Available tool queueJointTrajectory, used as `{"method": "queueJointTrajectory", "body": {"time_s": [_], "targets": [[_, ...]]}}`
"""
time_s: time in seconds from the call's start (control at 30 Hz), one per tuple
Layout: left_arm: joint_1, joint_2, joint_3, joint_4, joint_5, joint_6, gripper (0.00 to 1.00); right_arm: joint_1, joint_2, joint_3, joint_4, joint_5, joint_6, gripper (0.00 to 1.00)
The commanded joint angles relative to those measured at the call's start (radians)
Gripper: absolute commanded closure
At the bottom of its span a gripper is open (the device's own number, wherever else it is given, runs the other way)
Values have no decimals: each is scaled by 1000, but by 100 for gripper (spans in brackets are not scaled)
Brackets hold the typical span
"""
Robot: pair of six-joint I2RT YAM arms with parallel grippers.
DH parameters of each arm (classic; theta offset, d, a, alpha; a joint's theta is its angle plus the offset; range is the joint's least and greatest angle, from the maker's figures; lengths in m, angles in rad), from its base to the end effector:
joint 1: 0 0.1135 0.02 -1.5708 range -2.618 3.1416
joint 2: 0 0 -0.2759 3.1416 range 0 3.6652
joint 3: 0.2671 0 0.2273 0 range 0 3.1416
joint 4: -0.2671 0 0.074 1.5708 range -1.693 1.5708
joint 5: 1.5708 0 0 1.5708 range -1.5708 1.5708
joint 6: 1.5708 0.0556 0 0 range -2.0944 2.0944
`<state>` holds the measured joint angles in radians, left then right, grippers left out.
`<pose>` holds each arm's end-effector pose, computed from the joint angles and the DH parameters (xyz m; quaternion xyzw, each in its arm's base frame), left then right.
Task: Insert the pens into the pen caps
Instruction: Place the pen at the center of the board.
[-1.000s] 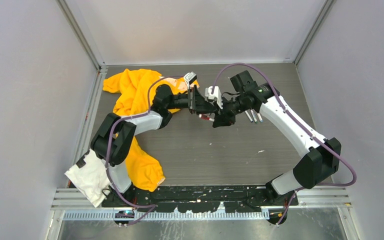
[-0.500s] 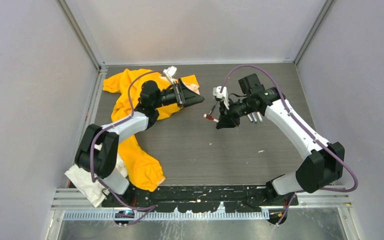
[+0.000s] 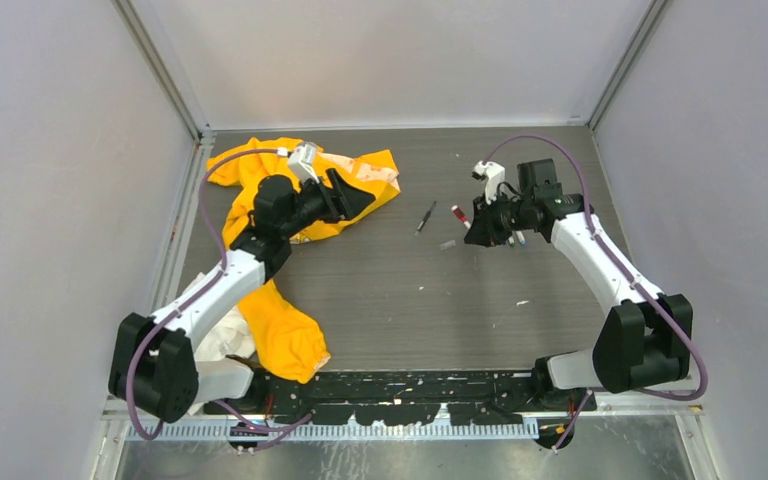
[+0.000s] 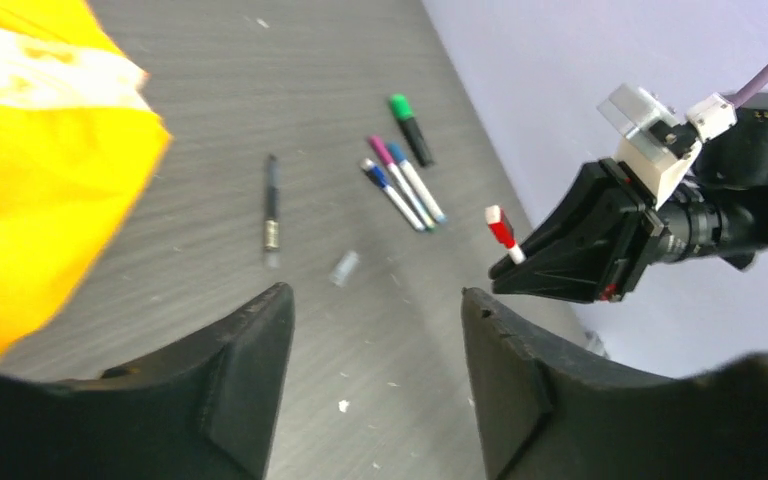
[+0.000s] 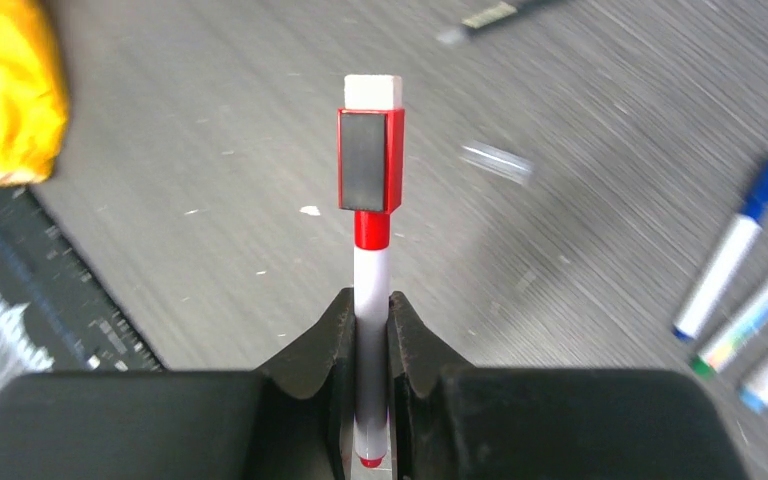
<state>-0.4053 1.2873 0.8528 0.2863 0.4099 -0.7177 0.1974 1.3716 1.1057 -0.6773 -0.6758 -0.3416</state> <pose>0.2583 -0.1349 0.3221 0.0159 0.7533 -0.4708 0.4589 0.2497 0.0854 0.2892 -0.3376 0.8377 0.2935 0.3132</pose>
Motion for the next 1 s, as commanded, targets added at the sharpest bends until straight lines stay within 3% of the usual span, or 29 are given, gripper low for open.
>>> {"method": "queueJointTrajectory", "body": {"time_s": [0.0,0.1,0.2,0.53,0.97], "targets": [[24,-81,-23,-68,-216,127,30,-43,-30,-80,210,264,218,99],[40,-105,-43,-65,-230,125,16,-67,13,-97,240,330,239,99],[56,-109,-72,-40,-223,82,10,-87,75,-91,257,352,251,99],[71,-72,-146,55,-163,-43,12,-92,357,34,280,460,256,99],[71,-16,-148,108,-130,-99,14,-86,407,21,352,543,276,89]]}}
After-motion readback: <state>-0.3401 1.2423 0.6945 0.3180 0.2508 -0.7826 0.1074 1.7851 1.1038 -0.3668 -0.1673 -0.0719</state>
